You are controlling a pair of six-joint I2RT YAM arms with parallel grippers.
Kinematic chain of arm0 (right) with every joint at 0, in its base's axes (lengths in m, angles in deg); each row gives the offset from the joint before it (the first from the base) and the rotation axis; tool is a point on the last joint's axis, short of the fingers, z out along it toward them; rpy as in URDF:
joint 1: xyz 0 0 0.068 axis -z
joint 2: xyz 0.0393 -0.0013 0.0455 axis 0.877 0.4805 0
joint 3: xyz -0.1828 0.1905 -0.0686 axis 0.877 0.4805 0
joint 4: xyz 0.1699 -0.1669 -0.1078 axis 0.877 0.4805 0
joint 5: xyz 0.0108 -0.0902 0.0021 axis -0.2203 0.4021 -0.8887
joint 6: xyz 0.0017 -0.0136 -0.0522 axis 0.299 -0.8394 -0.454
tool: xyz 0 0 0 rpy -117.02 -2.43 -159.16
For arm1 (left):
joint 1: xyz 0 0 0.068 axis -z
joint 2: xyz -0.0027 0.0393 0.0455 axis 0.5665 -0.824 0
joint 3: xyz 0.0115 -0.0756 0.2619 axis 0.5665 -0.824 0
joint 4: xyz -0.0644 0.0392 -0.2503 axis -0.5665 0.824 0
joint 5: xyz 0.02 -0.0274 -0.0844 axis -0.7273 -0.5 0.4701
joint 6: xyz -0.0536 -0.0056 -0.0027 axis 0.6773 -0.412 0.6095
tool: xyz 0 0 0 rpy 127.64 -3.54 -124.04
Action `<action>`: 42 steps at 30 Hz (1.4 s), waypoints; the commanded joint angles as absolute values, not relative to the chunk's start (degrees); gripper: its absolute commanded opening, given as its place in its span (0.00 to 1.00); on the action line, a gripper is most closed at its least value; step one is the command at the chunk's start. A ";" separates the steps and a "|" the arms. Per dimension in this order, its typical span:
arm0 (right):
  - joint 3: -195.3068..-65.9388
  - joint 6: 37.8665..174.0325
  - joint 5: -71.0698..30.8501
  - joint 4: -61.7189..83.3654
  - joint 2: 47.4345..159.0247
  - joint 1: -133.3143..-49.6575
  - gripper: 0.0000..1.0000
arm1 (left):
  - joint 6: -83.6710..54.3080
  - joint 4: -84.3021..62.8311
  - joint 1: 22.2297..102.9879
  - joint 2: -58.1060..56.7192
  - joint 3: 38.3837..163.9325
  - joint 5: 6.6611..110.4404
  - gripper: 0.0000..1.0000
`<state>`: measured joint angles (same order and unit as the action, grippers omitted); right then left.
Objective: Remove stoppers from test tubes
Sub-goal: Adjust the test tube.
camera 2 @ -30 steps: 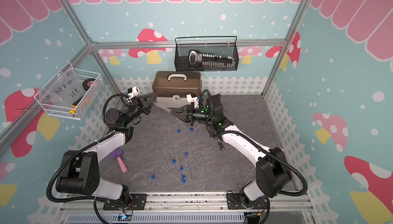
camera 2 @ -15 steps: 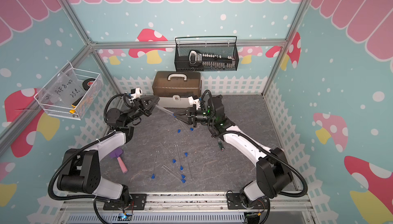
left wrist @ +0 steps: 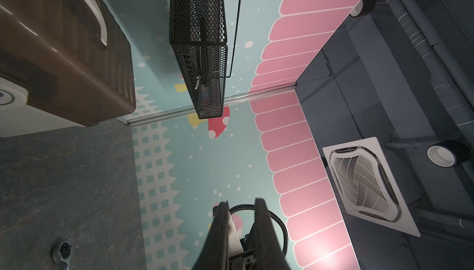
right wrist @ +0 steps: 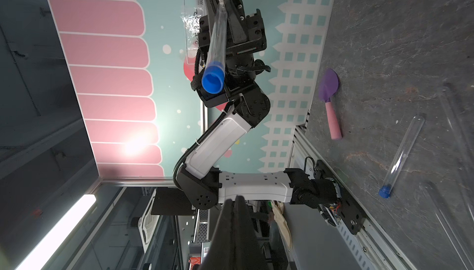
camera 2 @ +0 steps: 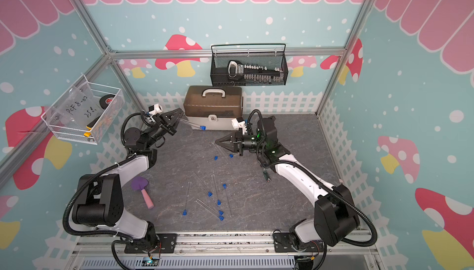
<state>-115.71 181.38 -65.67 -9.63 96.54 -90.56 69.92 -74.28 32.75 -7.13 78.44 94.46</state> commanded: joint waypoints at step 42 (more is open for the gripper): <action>-127.96 182.38 -62.69 -15.73 107.03 -92.84 0.21 | 60.65 -59.66 43.96 0.04 76.29 89.36 0.00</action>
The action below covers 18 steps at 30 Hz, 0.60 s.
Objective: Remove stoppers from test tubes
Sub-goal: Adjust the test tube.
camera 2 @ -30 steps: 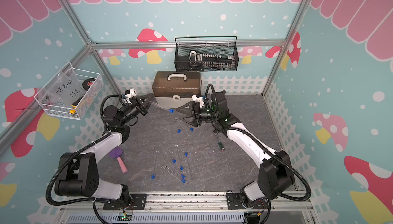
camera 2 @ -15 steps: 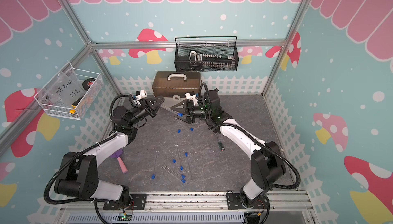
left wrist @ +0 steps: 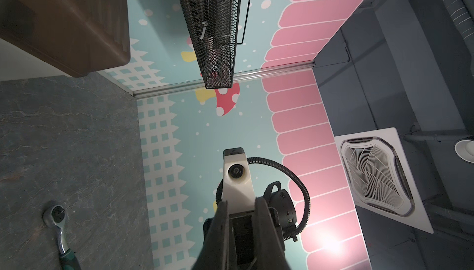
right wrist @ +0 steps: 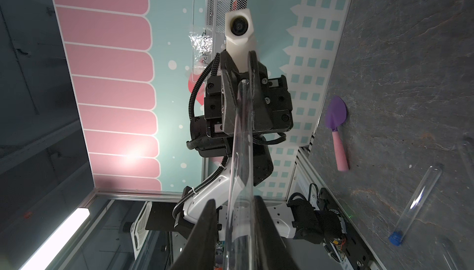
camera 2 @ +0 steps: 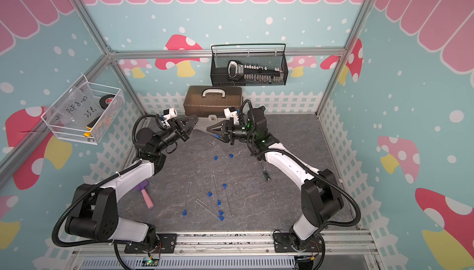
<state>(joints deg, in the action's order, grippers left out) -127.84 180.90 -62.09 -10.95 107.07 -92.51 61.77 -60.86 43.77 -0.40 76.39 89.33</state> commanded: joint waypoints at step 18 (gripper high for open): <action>-126.99 179.70 -71.34 -11.09 106.09 -89.32 0.02 | 61.17 -54.80 43.01 -0.70 79.51 104.79 0.62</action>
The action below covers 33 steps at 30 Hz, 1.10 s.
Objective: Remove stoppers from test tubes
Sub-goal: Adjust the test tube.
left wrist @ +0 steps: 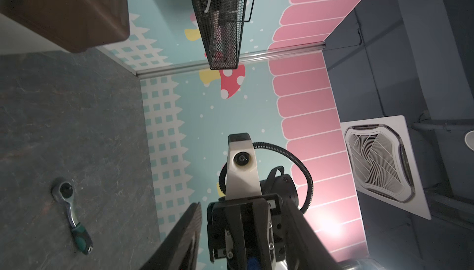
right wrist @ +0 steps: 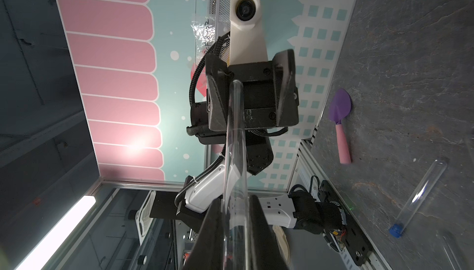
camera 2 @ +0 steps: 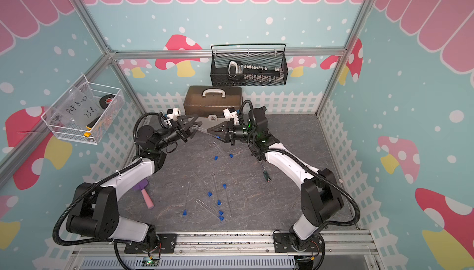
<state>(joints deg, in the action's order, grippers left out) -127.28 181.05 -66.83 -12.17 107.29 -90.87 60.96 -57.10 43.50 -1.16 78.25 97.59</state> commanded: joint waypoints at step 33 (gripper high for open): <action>-123.57 158.53 -79.44 18.28 102.70 -88.46 0.01 | 62.01 -50.85 46.80 1.74 74.99 125.66 0.63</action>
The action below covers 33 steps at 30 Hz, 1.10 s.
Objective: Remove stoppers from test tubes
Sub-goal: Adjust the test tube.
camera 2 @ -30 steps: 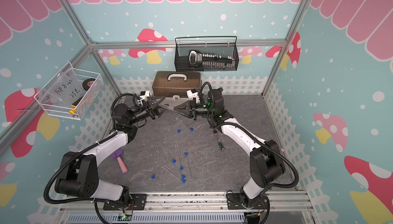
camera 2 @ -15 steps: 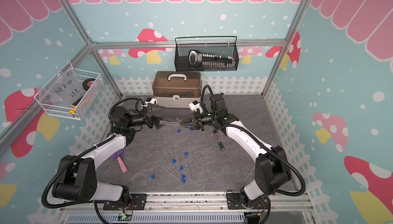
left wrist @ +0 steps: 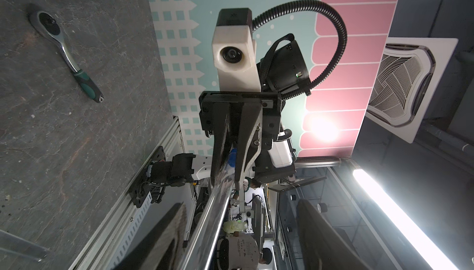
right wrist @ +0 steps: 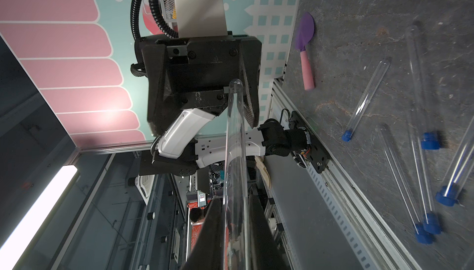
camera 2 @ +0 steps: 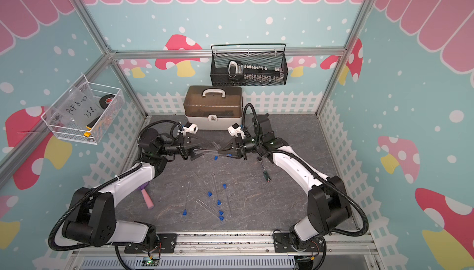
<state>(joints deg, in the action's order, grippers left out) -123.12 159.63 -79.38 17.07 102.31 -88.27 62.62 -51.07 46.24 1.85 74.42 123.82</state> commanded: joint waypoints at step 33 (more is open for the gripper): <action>-126.45 152.79 -75.75 23.12 100.96 -84.26 0.62 | 51.73 -36.84 45.92 4.12 75.30 124.81 0.00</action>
